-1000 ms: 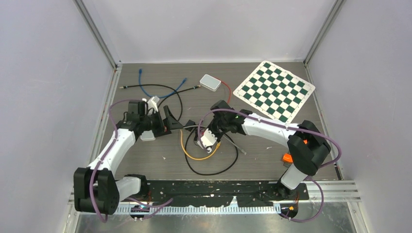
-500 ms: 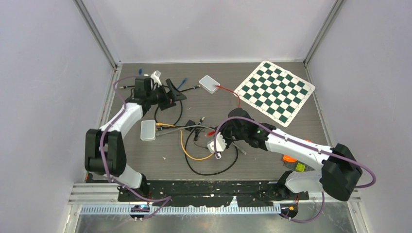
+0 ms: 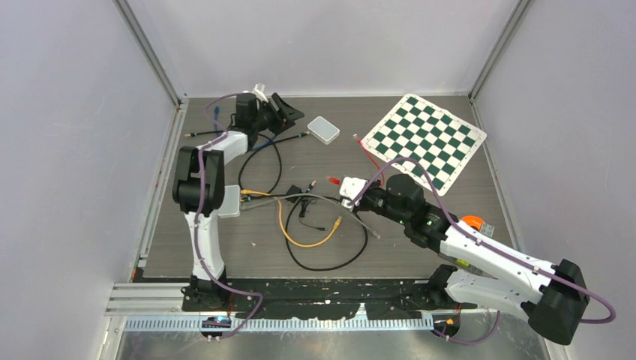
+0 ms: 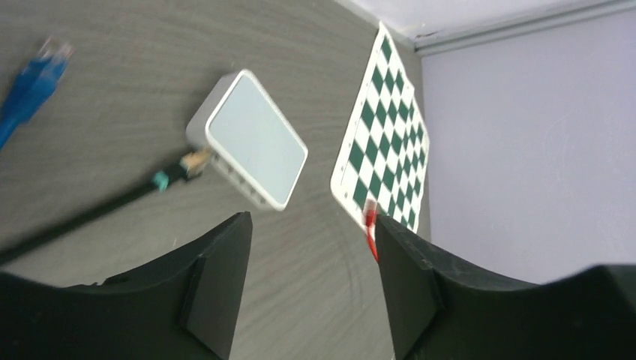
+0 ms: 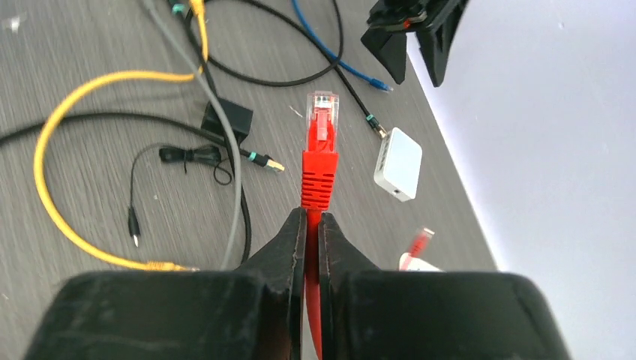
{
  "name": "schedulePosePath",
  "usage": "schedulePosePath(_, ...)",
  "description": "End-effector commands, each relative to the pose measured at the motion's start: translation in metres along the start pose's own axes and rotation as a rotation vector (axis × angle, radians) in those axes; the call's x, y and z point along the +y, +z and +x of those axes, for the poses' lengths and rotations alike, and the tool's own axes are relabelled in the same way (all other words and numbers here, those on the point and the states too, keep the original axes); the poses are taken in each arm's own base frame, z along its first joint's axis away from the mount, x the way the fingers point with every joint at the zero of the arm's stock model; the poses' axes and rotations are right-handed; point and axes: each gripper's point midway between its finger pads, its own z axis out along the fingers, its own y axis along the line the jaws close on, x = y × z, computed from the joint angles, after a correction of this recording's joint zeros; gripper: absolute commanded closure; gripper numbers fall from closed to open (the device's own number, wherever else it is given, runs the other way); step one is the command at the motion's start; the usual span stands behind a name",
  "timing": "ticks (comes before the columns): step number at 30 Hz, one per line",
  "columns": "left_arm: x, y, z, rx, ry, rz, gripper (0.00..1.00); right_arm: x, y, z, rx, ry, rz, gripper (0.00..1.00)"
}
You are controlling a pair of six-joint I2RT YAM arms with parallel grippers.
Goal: Insert the plug into the switch port
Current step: Move the switch port to the center of the board.
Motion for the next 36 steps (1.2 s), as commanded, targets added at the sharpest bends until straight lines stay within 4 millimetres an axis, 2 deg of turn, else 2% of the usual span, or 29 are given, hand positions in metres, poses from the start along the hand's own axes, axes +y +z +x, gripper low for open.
schedulePosePath(1, -0.044, 0.037, -0.032, -0.100, -0.016, 0.177, 0.39, -0.025, -0.015, -0.022, -0.026, 0.355, 0.151, 0.95)
schedulePosePath(4, -0.047, 0.064, -0.035, -0.084, -0.030, 0.209, 0.39, -0.025, -0.022, -0.022, -0.019, 0.458, 0.175, 0.95)
schedulePosePath(7, -0.037, 0.088, -0.039, -0.074, -0.051, 0.190, 0.40, -0.022, -0.028, -0.030, -0.043, 0.527, 0.160, 0.95)
schedulePosePath(12, -0.015, 0.106, -0.051, -0.135, -0.075, 0.129, 0.41, -0.026, -0.043, -0.050, -0.107, 0.554, 0.146, 0.95)
schedulePosePath(16, 0.002, 0.117, -0.050, -0.133, -0.136, 0.074, 0.40, -0.036, -0.050, -0.062, -0.130, 0.555, 0.165, 0.95)
schedulePosePath(19, 0.032, 0.118, -0.039, -0.097, -0.143, -0.084, 0.40, -0.054, -0.054, -0.056, -0.070, 0.589, 0.254, 0.95)
schedulePosePath(22, 0.042, 0.111, -0.029, -0.089, -0.089, -0.184, 0.40, -0.070, -0.060, -0.059, -0.040, 0.610, 0.311, 0.95)
schedulePosePath(23, 0.042, 0.110, -0.026, -0.083, -0.083, -0.195, 0.39, -0.072, -0.061, -0.056, -0.024, 0.615, 0.328, 0.95)
schedulePosePath(28, 0.044, 0.112, -0.015, -0.051, -0.106, -0.200, 0.40, -0.083, -0.074, -0.071, -0.095, 0.627, 0.363, 0.95)
schedulePosePath(36, 0.033, 0.119, 0.011, 0.030, -0.132, -0.132, 0.43, -0.089, -0.090, -0.062, -0.027, 0.650, 0.419, 0.95)
